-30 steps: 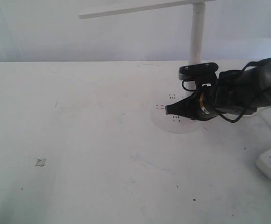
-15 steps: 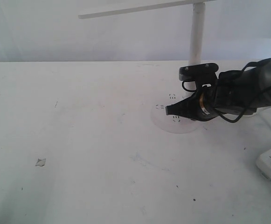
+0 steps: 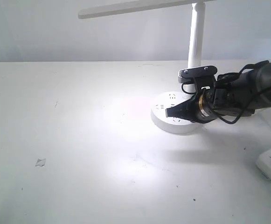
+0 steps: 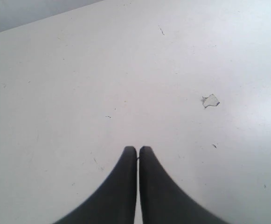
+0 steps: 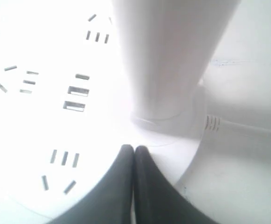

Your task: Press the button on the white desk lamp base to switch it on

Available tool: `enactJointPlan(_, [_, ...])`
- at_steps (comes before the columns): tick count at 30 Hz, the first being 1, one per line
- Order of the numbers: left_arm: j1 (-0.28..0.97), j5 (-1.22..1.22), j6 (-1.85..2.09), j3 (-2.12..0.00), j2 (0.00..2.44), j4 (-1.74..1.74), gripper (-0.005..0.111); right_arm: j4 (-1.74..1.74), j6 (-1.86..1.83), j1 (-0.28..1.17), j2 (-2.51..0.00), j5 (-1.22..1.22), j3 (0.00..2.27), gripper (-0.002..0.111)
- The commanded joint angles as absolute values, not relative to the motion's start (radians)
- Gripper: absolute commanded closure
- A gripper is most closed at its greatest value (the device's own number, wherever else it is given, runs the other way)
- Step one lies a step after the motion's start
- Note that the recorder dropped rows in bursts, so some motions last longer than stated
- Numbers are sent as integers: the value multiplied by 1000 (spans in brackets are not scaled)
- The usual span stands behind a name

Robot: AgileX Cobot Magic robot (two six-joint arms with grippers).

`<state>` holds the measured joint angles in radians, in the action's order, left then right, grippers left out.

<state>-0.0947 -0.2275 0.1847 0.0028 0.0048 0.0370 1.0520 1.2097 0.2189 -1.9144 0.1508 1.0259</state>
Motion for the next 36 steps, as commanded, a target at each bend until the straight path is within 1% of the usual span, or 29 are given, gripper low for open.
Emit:
enactJointPlan(1, [-97,-226,184,0,0,42,106,1052,1207,221,-1930,155,1024,108])
enactJointPlan(8, [-97,-226,184,0,0,42,106,1052,1207,221,-1918,155,1024,108])
enactJointPlan(14, [-97,-226,184,0,0,42,106,1082,1207,221,-1774,161,1014,108])
enactJointPlan(20, [-97,-226,184,0,0,42,106,1078,1207,221,-1551,130,889,108])
enactJointPlan(29, [-97,-226,184,0,0,42,106,1073,1225,221,-1155,107,554,108])
enactJointPlan(36, [-97,-226,184,0,0,42,106,1071,1314,221,-707,111,346,108])
